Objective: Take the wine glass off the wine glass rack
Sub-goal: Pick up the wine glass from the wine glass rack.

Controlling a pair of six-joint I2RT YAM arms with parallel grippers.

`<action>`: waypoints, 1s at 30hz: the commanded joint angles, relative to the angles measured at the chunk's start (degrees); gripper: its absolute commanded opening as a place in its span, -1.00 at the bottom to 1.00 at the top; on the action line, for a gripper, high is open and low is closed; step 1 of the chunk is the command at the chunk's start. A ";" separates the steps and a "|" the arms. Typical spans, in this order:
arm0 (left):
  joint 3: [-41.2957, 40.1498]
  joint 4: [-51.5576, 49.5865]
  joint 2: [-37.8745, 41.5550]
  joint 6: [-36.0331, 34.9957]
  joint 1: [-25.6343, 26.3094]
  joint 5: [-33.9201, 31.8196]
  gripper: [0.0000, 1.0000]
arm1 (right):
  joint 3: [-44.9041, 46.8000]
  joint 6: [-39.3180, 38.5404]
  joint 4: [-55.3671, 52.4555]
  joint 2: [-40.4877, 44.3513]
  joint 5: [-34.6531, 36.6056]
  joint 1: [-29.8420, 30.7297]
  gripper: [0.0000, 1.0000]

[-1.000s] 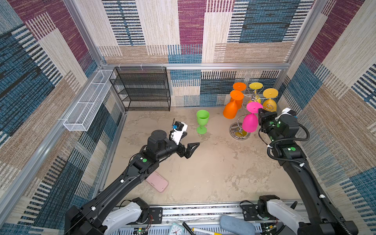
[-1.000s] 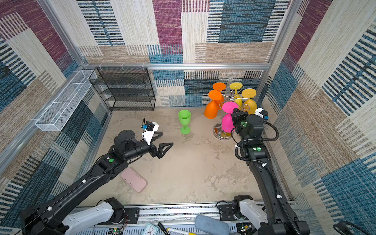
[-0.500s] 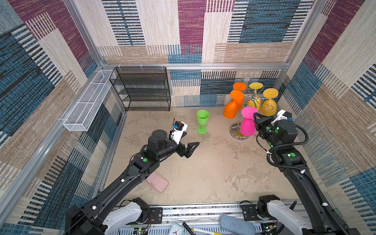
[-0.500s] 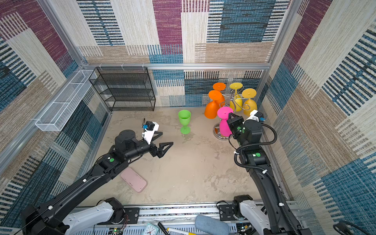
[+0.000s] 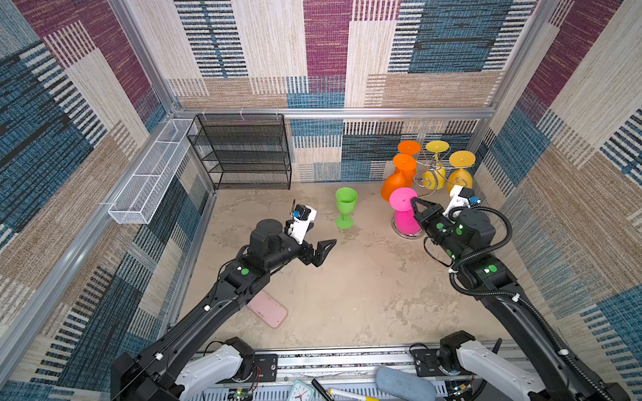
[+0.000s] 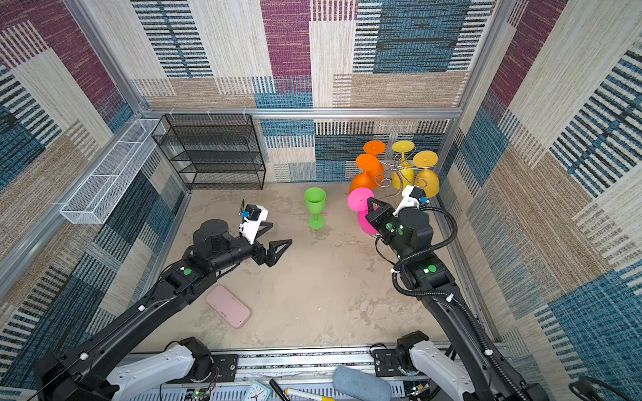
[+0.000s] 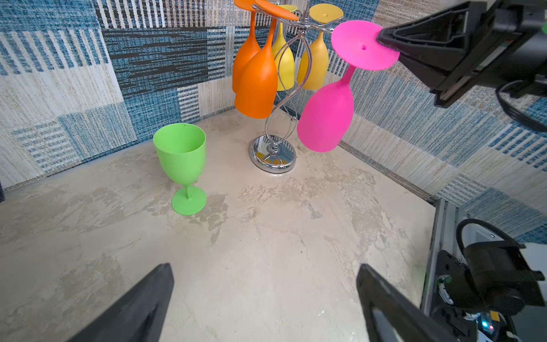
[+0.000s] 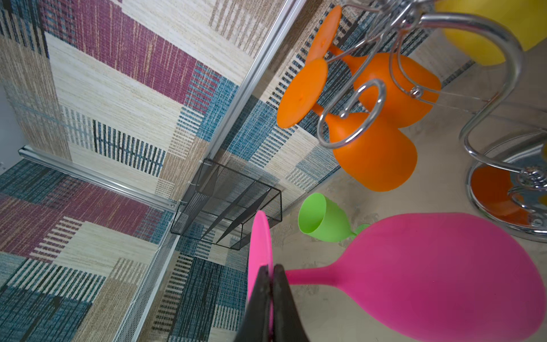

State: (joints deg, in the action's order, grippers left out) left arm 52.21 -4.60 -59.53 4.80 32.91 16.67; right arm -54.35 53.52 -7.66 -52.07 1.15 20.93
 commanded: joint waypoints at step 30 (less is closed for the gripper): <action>1.59 0.78 -0.33 8.98 -11.98 2.28 0.99 | 0.94 -30.94 12.58 -7.96 7.07 33.79 -1.00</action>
State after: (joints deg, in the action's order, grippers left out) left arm 53.12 -4.58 -59.66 11.42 21.12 18.37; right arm -53.84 28.95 -0.19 -60.49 10.00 54.06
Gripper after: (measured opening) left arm 0.995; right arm 0.061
